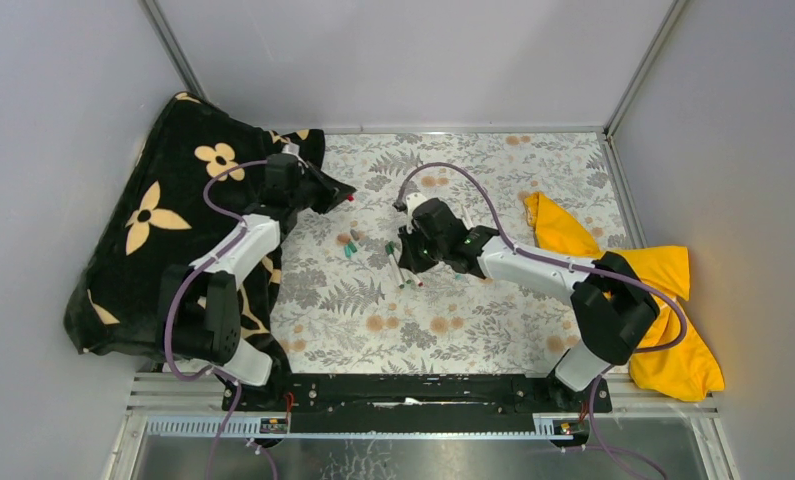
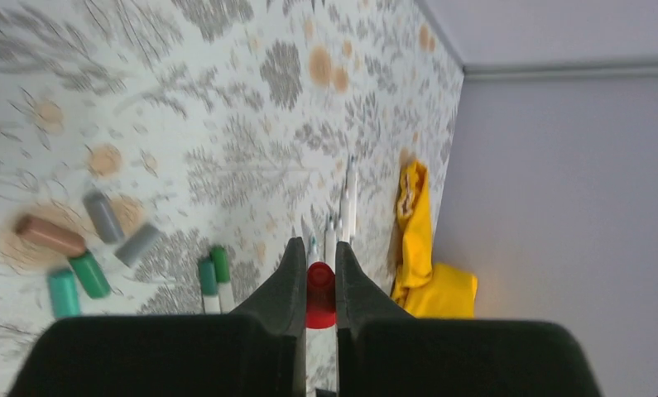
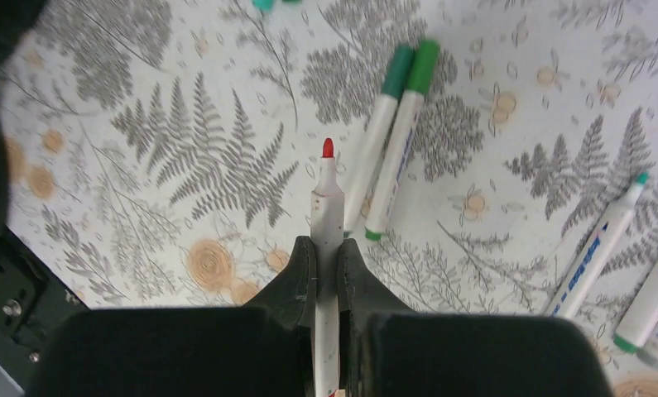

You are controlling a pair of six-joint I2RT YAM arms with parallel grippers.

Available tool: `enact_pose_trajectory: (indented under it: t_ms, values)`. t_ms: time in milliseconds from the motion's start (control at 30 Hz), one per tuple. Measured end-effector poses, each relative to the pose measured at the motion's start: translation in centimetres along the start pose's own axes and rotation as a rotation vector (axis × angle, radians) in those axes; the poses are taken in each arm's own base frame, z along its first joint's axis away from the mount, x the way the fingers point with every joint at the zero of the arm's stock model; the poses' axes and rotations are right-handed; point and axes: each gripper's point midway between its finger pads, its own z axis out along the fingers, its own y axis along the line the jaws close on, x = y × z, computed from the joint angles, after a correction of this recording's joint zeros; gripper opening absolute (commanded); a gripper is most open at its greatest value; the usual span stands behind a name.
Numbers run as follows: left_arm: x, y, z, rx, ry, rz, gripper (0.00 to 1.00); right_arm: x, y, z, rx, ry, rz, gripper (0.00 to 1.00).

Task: Open the pen caps

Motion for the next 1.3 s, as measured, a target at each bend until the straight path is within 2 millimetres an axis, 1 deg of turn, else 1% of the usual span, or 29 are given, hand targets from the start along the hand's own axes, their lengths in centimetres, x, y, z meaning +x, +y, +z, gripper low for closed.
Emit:
enact_pose_trajectory:
  t_ms: [67,100,167,300,400,467,533,600,633,733,800,900,1033,1100,1300]
  values:
    - [-2.3,0.3,-0.4,-0.008,-0.058,-0.006,0.00,1.8,-0.5,-0.1,0.013,0.053,0.004,0.00]
    - [-2.7,0.4,-0.4,-0.010,-0.070,-0.007,0.00,2.3,-0.6,-0.1,0.017,0.069,0.005,0.00]
    - [-2.8,0.3,-0.4,-0.009,-0.071,0.000,0.00,3.0,-0.8,-0.1,0.024,0.089,0.007,0.00]
    - [-2.5,0.4,-0.5,-0.025,-0.059,0.032,0.00,3.1,-1.3,-0.5,0.046,0.096,0.000,0.00]
    - [-2.3,1.4,-0.5,-0.082,-0.060,0.068,0.00,2.8,-2.0,-0.9,0.085,0.095,-0.011,0.00]
    - [-2.0,2.6,-0.6,-0.137,-0.058,0.080,0.01,2.3,-2.8,-1.0,0.117,0.084,-0.014,0.00]
    - [-1.6,4.1,-0.6,-0.200,-0.063,0.091,0.06,1.7,-3.9,-1.0,0.151,0.072,-0.009,0.00]
    - [-1.0,5.6,-0.6,-0.252,-0.060,0.100,0.08,1.4,-5.1,-0.6,0.191,0.070,-0.003,0.00]
    - [-0.5,6.6,-0.7,-0.286,-0.056,0.101,0.10,1.6,-5.6,-0.4,0.209,0.075,0.000,0.00]
    - [1.0,9.1,-0.5,-0.368,-0.034,0.101,0.14,2.9,-7.3,0.7,0.261,0.117,0.005,0.00]
    - [1.9,10.9,-0.5,-0.420,-0.021,0.098,0.14,3.7,-8.0,1.3,0.285,0.142,0.006,0.00]
    - [2.9,12.8,-0.6,-0.477,-0.004,0.096,0.15,4.7,-9.0,2.0,0.311,0.174,0.008,0.00]
    - [3.6,14.2,-0.9,-0.515,0.003,0.089,0.19,5.2,-10.0,2.4,0.343,0.184,0.013,0.01]
    - [3.8,14.8,-0.9,-0.529,0.004,0.087,0.23,5.3,-10.4,2.6,0.360,0.182,0.013,0.05]
    - [4.7,15.8,-0.8,-0.552,0.023,0.084,0.28,6.1,-11.6,3.1,0.404,0.204,0.015,0.16]
